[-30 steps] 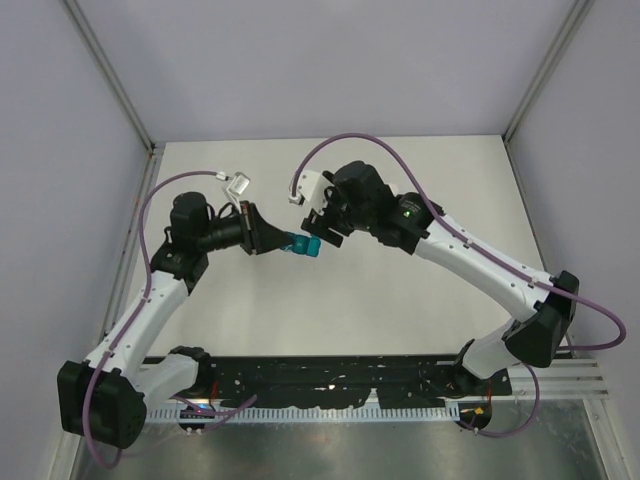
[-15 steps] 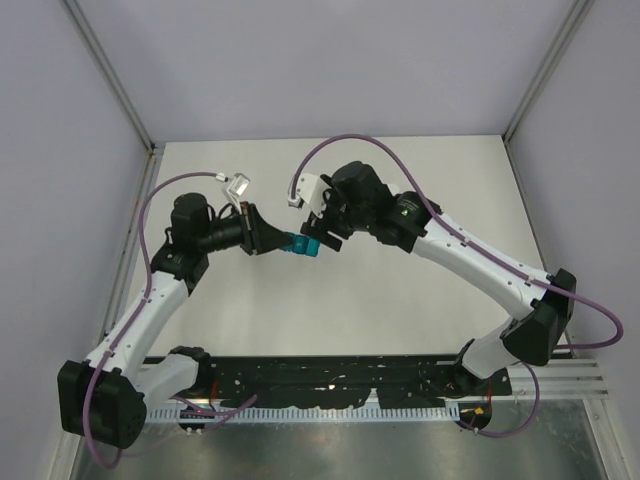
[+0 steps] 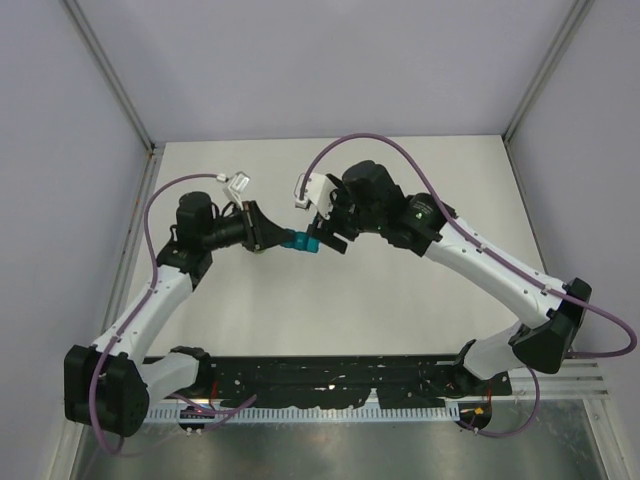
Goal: Sort the pills into containers
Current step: Open the pill container at the center of the board, then place the pill container at the center of the board.
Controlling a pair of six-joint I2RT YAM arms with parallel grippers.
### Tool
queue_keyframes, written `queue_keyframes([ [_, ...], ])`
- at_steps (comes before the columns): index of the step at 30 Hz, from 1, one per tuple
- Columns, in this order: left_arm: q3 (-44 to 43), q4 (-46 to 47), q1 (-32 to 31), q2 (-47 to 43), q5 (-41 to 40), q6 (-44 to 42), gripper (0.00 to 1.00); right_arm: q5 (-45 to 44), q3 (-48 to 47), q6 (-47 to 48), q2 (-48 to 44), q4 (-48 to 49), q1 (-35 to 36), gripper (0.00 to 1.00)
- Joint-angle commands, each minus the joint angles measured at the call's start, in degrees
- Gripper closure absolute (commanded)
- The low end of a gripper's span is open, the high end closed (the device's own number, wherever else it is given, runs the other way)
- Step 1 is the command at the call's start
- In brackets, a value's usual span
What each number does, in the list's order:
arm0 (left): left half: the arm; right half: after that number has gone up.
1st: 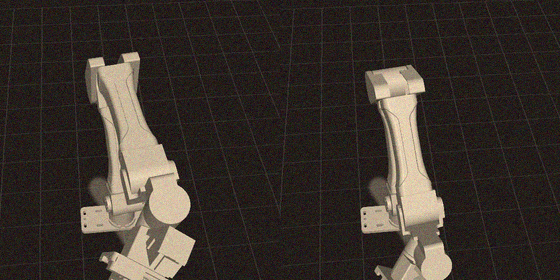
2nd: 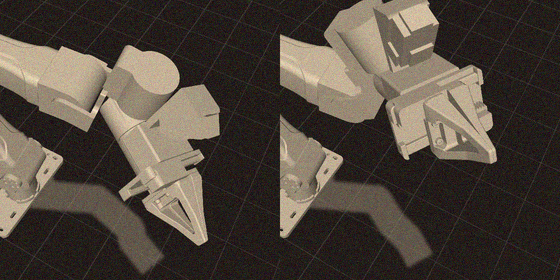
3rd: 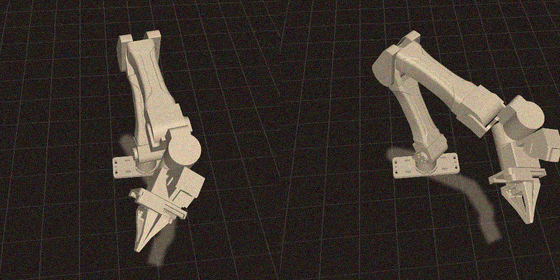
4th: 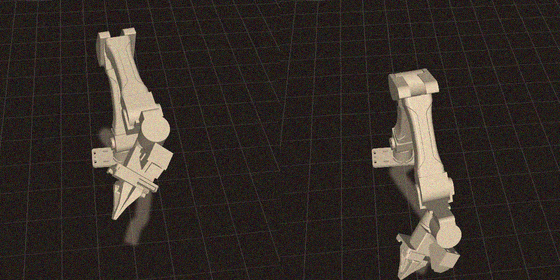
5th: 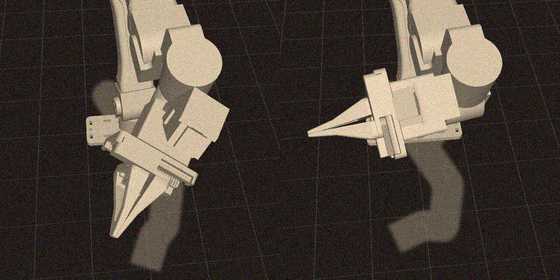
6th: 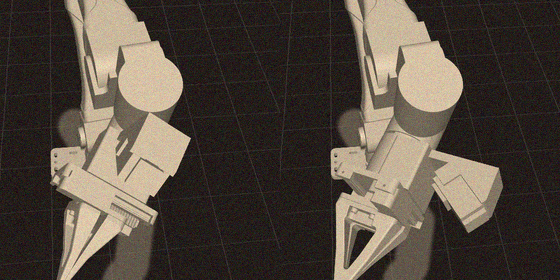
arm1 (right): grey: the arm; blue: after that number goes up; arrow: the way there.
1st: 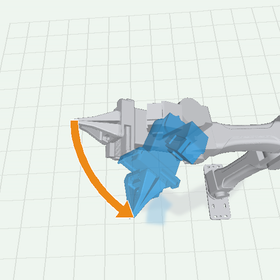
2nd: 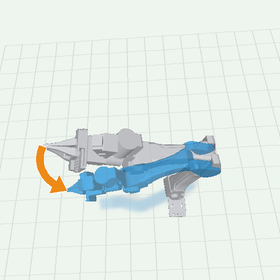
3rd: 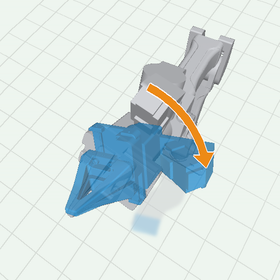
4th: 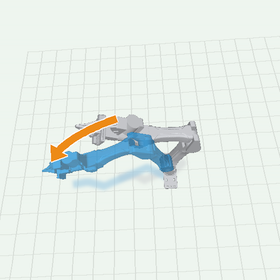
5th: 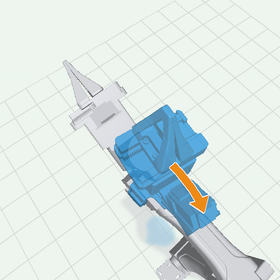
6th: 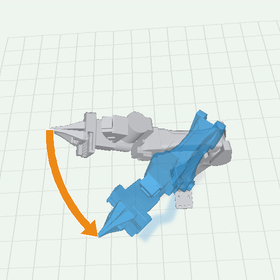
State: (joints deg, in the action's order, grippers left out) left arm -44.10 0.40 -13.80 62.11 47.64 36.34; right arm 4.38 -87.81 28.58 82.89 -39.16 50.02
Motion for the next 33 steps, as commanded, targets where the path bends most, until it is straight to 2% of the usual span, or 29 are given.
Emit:
queue_keyframes([
  [1,-0.02,4.08,0.18,3.19,-1.05,2.51,1.00,-2.09,0.97,0.95,-2.64,0.92,-0.27,0.22],
  [6,-3.09,3.82,-1.66,9.95,-1.32,3.65,1.00,-2.10,2.91,0.08,-4.14,1.54,-2.82,0.22],
  [10,-6.52,3.99,-5.17,17.60,-1.84,3.48,1.00,1.06,5.01,-1.94,-5.28,1.54,-8.52,0.22],
  [18,-11.88,5.83,-12.30,28.67,-9.75,3.65,1.00,3.96,12.04,-3.70,-8.53,3.38,-18.37,0.22],
  [25,-15.23,9.61,-15.02,36.06,-14.59,4.18,1.00,4.93,16.62,-4.23,-10.03,5.93,-22.77,0.22],
  [33,-16.64,11.81,-16.26,42.04,-15.47,4.62,1.00,5.29,19.25,-5.11,-10.38,7.43,-25.14,0.22],
])
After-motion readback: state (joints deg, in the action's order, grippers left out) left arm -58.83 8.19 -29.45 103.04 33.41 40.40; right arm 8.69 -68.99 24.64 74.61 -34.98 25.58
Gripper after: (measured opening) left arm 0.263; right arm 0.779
